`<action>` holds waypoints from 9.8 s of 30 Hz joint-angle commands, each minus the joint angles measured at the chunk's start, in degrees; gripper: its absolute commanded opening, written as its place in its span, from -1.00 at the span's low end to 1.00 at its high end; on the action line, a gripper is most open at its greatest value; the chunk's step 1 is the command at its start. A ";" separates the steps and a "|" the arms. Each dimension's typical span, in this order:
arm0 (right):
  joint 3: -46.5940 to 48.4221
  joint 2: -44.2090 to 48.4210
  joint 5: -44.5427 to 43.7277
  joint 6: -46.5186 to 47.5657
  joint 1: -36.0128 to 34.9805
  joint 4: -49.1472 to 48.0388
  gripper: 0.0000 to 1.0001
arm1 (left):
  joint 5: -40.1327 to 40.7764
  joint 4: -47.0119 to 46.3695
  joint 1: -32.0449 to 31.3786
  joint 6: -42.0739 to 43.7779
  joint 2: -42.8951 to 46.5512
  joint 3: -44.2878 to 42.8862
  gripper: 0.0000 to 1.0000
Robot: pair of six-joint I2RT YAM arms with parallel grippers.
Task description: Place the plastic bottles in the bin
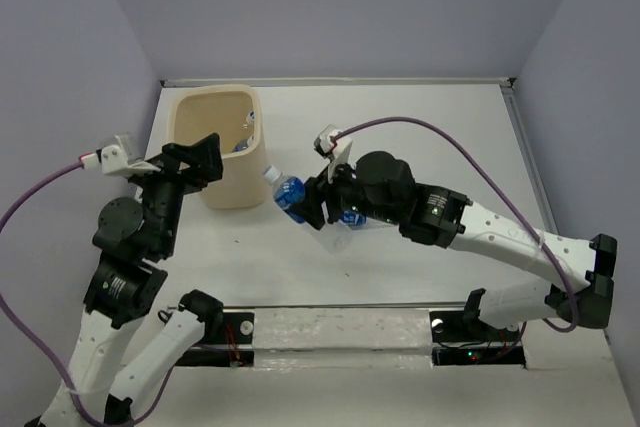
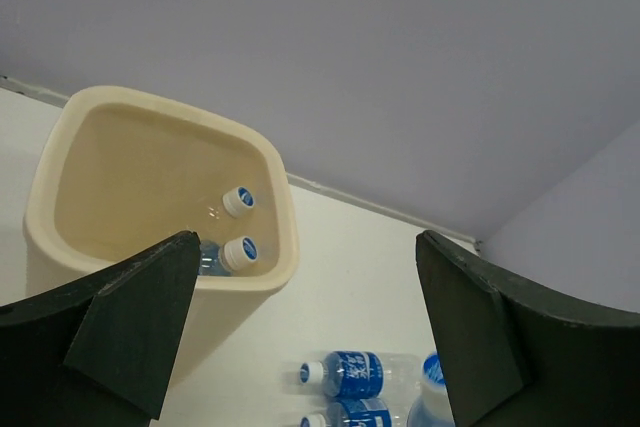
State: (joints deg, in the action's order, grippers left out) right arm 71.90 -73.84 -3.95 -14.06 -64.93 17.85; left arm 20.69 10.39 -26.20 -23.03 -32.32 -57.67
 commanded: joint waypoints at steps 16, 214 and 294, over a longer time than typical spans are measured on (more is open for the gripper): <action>47.61 -38.90 -2.91 8.87 3.23 -45.61 -0.05 | -3.20 12.54 -0.17 0.43 16.40 2.65 0.98; -6.51 -0.78 33.21 21.37 20.11 -13.53 -0.01 | 20.80 -59.79 8.44 26.46 -31.50 10.11 0.59; -36.78 43.57 -26.27 4.24 8.50 -40.44 0.99 | -22.58 -16.37 7.30 1.32 20.80 16.62 0.98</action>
State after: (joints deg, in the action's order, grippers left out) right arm 45.54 -44.84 -20.69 -3.88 -55.96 -28.64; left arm 10.26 -5.78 -18.76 -20.10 -12.47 -40.73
